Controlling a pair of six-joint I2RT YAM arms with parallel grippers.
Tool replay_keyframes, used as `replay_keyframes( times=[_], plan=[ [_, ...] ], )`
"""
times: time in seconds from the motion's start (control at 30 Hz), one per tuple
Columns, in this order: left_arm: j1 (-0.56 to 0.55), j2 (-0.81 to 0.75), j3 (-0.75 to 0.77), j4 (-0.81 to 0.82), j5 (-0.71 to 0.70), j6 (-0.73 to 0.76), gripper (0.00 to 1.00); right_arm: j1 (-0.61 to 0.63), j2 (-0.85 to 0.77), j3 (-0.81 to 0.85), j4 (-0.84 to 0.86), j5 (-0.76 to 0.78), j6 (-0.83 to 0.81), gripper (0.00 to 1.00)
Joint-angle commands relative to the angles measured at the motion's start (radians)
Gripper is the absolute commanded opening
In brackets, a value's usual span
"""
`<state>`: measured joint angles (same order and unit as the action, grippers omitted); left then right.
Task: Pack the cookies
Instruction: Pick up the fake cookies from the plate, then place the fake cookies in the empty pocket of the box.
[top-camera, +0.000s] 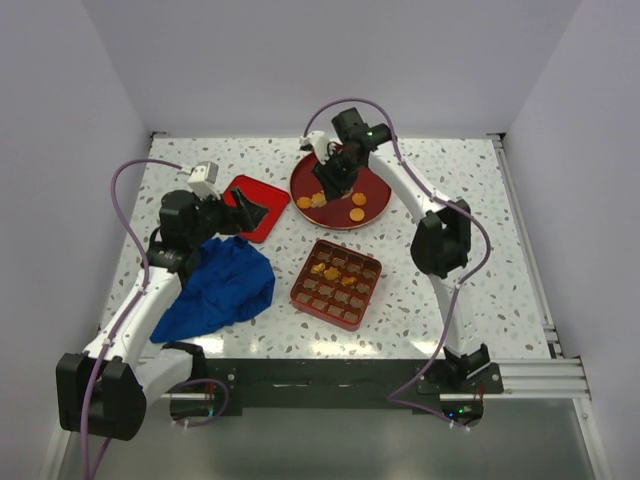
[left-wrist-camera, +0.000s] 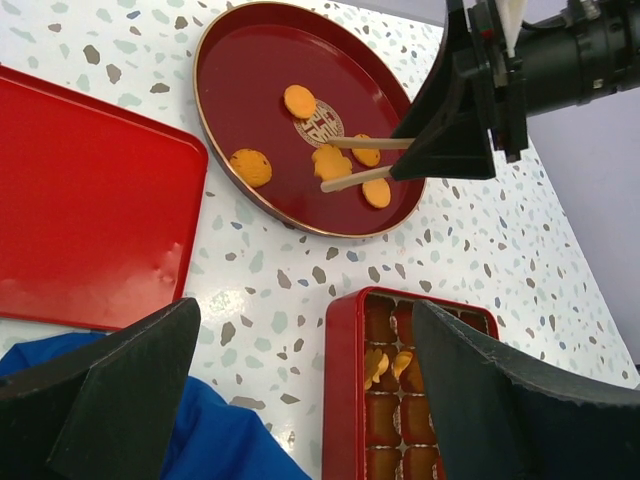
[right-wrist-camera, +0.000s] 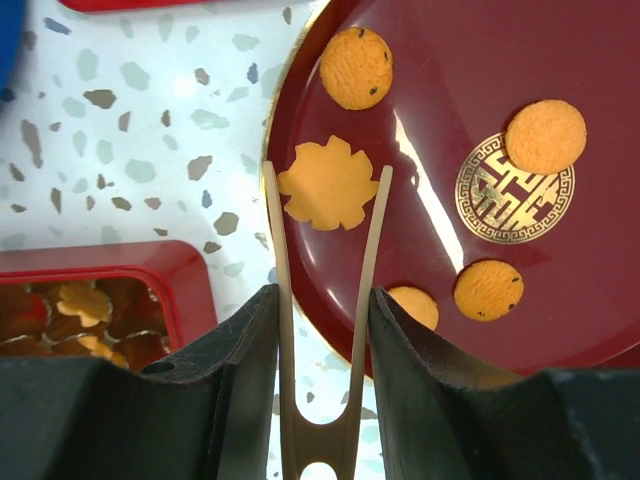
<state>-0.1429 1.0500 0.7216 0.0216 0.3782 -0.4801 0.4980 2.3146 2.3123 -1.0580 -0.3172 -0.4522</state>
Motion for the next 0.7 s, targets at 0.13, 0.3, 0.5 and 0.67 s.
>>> replay_keyframes(
  times=[0.13,0.3,0.5,0.67],
  plan=[
    [0.011,-0.018,-0.002,0.057,0.018,-0.018,0.92,-0.003,-0.231,-0.152,-0.003,-0.12,0.0,0.2],
    [0.012,-0.021,0.004,0.058,0.019,-0.012,0.92,0.019,-0.388,-0.347,-0.046,-0.19,-0.048,0.2],
    [0.012,-0.028,-0.002,0.063,0.021,-0.015,0.92,0.08,-0.589,-0.592,-0.054,-0.246,-0.143,0.2],
    [0.011,-0.054,-0.016,0.055,0.019,-0.018,0.92,0.146,-0.675,-0.729,-0.02,-0.237,-0.168,0.2]
  ],
)
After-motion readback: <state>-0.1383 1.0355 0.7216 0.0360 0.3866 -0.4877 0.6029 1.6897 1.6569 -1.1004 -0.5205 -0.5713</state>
